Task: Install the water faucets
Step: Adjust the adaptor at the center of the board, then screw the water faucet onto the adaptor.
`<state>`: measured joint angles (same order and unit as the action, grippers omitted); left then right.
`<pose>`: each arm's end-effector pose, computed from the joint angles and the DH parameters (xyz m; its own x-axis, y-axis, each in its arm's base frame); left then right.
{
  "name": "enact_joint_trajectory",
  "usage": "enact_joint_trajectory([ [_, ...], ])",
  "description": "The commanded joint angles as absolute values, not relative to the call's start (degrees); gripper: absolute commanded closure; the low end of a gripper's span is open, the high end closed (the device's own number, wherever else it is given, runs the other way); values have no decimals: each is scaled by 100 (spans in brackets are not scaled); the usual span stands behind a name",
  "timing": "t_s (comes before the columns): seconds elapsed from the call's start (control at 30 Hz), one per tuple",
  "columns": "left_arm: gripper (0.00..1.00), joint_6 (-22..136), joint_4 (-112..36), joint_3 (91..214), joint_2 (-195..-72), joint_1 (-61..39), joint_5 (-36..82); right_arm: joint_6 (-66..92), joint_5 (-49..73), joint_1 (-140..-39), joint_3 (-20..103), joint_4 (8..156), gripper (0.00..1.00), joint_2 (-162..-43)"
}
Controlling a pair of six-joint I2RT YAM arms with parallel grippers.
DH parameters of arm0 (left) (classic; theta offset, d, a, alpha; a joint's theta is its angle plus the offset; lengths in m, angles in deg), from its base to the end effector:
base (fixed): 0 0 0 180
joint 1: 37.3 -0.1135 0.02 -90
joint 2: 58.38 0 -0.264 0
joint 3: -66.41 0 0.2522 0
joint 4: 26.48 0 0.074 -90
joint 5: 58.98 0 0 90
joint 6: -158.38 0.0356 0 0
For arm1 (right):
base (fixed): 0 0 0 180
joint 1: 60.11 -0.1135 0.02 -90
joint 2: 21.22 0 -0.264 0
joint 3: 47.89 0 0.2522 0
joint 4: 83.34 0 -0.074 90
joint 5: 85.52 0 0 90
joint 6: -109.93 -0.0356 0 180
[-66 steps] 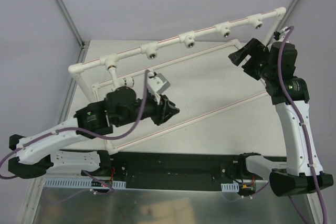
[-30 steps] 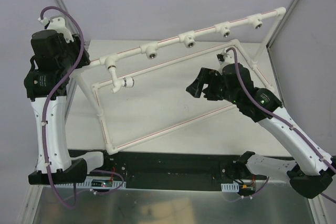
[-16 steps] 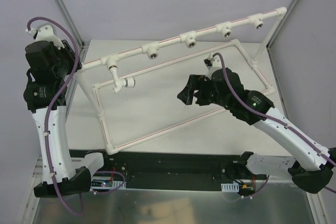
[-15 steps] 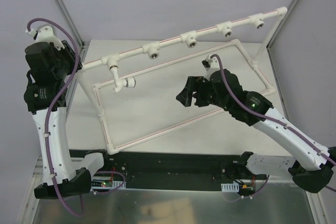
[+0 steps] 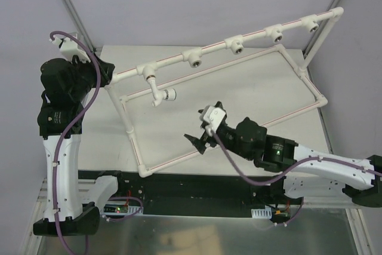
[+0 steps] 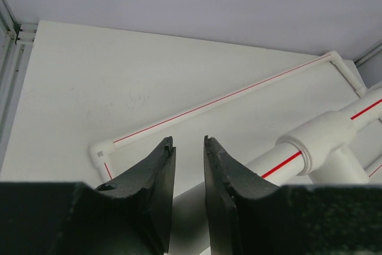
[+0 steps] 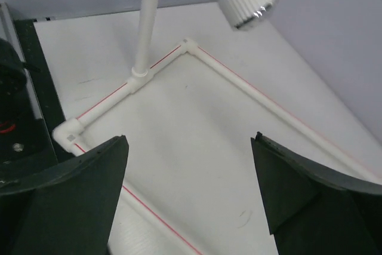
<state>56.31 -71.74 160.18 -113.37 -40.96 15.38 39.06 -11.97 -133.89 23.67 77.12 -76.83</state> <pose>0.1730 0.0014 0.4755 -0.1532 -0.2116 -0.9653 0.1777 0.9550 -0.2375 0.0715 0.2097 0.3939 0.2594 -0.2335 -0.9371 -0.8012 0.4898 -0.3438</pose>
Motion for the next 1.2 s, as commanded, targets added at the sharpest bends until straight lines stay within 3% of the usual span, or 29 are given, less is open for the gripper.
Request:
enact_joint_trajectory([
  [0.0,73,5555,-8620,15602,-11560,-3950,853,7377,-1933,-14052,1642,10334,6,-7763],
  [0.3,69,5669,-8533,15435,-11525,-3941,659,9208,-2295,-14247,1939,12385,4,-8783],
  [0.7,67,5749,-8480,15382,-11560,-3950,536,9507,-2057,-14273,2985,12254,7,-9872],
  [0.8,67,5757,-8453,15374,-11560,-3941,562,9534,-2162,-14238,3214,12228,13,-10180],
  [0.97,66,5775,-8427,15330,-11534,-3941,536,9385,-2461,-14124,3469,12210,34,-10541],
  [1.17,65,5801,-8392,15242,-11490,-3941,562,9183,-2830,-13992,3548,12245,49,-10700],
])
